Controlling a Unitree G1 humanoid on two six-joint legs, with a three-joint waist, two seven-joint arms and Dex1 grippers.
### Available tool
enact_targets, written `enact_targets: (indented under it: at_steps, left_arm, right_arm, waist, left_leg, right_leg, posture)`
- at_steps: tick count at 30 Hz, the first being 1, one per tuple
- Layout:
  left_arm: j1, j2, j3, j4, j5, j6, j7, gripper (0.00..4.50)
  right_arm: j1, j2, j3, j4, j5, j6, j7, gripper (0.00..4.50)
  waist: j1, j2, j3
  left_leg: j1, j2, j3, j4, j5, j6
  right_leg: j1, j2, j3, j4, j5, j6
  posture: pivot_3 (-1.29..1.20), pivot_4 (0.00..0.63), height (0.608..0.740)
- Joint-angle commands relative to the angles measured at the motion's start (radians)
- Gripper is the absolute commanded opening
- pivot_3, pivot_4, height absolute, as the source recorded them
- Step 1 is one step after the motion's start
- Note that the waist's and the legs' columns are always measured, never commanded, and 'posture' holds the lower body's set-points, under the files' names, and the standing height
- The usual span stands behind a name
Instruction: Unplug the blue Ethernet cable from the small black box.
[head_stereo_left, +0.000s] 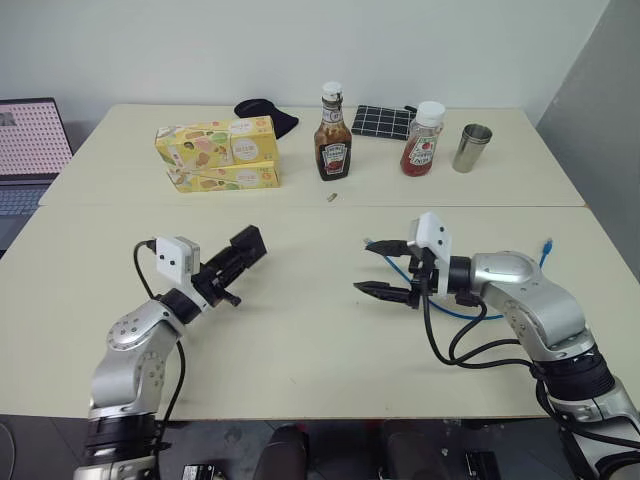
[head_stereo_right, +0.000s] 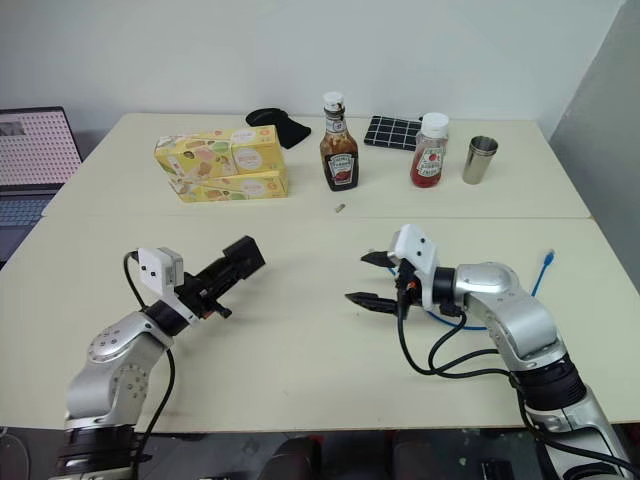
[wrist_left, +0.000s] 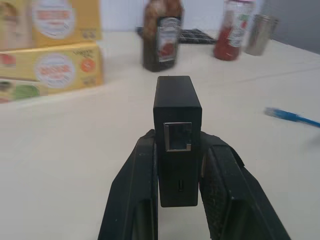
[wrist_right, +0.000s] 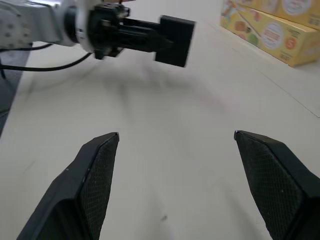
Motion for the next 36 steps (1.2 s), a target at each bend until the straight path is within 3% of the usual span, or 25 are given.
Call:
enact_targets:
  at_steps: [1,11,13,16,24,31,36]
  left_arm:
    - [-0.042,-0.011,0.041,0.133,0.091,-0.201,0.086,0.77]
    - [-0.084,-0.061,0.044,0.331,0.085,-0.301,0.114,0.77]
    - [-0.075,-0.064,0.049,0.338,0.073,-0.299,0.108,1.47]
    - [-0.054,-0.068,0.053,0.326,0.047,-0.274,0.09,1.88]
    - [0.113,-0.074,0.06,0.082,-0.011,-0.13,0.115,3.67]
    - [0.289,0.004,0.08,-0.229,-0.019,0.13,0.184,3.67]
    - [0.349,0.135,0.102,-0.387,-0.07,0.267,0.089,3.67]
  right_arm:
    - [-0.04,0.026,0.006,-0.02,-0.011,-0.003,-0.022,3.91]
    - [-0.054,0.056,0.033,0.001,-0.046,-0.005,-0.023,3.91]
    - [-0.052,0.062,0.027,0.001,-0.04,0.003,-0.021,3.96]
    - [-0.051,0.065,0.022,0.003,-0.036,0.012,-0.018,3.96]
    - [-0.054,0.118,-0.055,-0.007,0.058,0.144,-0.073,3.96]
    - [0.033,0.056,-0.09,-0.039,0.033,0.17,-0.129,3.96]
    - [0.074,-0.041,-0.138,-0.035,0.024,0.146,-0.111,3.96]
  waist:
    - [0.003,-0.001,0.0]
    - [0.005,-0.001,-0.001]
    - [0.004,-0.001,-0.001]
    - [0.004,-0.001,-0.001]
    - [0.0,-0.001,-0.001]
    - [0.002,-0.001,-0.001]
    - [0.005,-0.001,-0.001]
  left_leg:
    - [0.0,0.0,0.0,0.0,0.0,0.0]
    - [-0.003,-0.001,0.0,0.001,0.0,0.0]
    - [-0.002,-0.001,0.0,0.001,0.0,0.0]
    - [-0.002,-0.001,-0.001,0.001,0.0,0.0]
    - [-0.002,0.0,-0.001,0.001,0.0,0.0]
    - [-0.001,0.001,-0.003,0.001,0.0,0.0]
    - [-0.001,0.0,-0.003,0.001,0.0,0.0]
  right_leg:
    - [0.0,0.0,0.0,0.0,0.0,0.0]
    - [-0.001,-0.001,-0.001,-0.001,0.0,0.001]
    - [-0.001,-0.001,-0.001,0.0,0.0,0.001]
    - [-0.001,-0.001,-0.001,0.0,0.0,0.001]
    - [-0.001,-0.001,-0.001,0.0,0.0,0.001]
    - [0.0,-0.002,0.0,0.0,0.0,0.001]
    - [0.001,-0.001,0.0,0.001,0.0,0.001]
  posture:
    - [0.0,0.15,0.74]
    - [0.0,0.15,0.74]
    - [0.0,0.15,0.74]
    - [0.0,0.15,0.74]
    - [0.0,0.15,0.74]
    - [0.0,0.15,0.74]
    - [0.0,0.15,0.74]
